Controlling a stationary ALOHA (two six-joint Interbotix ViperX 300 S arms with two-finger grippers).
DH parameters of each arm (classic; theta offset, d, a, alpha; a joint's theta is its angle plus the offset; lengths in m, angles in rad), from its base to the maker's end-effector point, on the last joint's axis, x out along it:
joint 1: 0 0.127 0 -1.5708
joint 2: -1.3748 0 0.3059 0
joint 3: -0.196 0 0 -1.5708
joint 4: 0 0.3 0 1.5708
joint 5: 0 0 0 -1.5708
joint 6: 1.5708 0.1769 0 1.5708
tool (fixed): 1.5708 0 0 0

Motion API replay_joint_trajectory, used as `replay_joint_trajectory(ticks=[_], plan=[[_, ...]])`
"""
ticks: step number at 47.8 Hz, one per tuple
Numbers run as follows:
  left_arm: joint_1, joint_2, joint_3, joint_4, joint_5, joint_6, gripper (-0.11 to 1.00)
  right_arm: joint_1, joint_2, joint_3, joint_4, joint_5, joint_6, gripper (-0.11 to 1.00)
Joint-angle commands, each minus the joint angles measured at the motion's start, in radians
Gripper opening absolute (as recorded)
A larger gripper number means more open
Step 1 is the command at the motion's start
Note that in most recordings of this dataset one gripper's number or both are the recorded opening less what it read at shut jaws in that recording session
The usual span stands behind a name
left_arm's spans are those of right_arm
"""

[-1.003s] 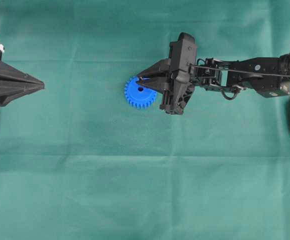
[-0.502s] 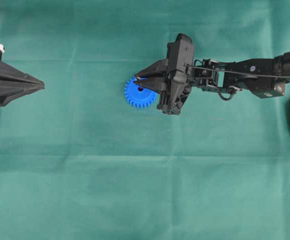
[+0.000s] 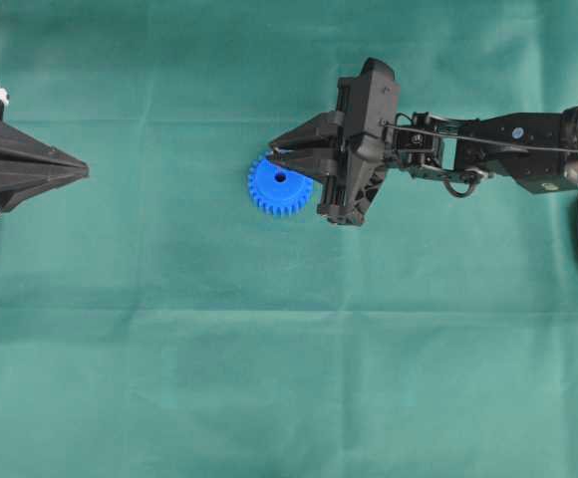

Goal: Insert the shaft placed at a random location into the center hole of the medium gear at another random location.
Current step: 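Lower the held shaft into the gear's center hole with the right gripper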

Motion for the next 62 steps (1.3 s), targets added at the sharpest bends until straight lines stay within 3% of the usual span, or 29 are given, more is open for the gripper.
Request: replay_joint_trajectory(ticks=[1, 40, 62], plan=[[0.002, 0.008, -0.023, 0.002, -0.005, -0.002, 0.0, 0.014, -0.029, -0.011, 0.003, -0.006, -0.005, 0.14], [0.002, 0.008, -0.023, 0.002, -0.005, -0.002, 0.0, 0.014, 0.071, -0.015, 0.011, -0.046, -0.005, 0.14], [0.002, 0.008, -0.023, 0.002, -0.005, -0.002, 0.0, 0.009, 0.009, 0.003, 0.005, -0.054, -0.012, 0.14]])
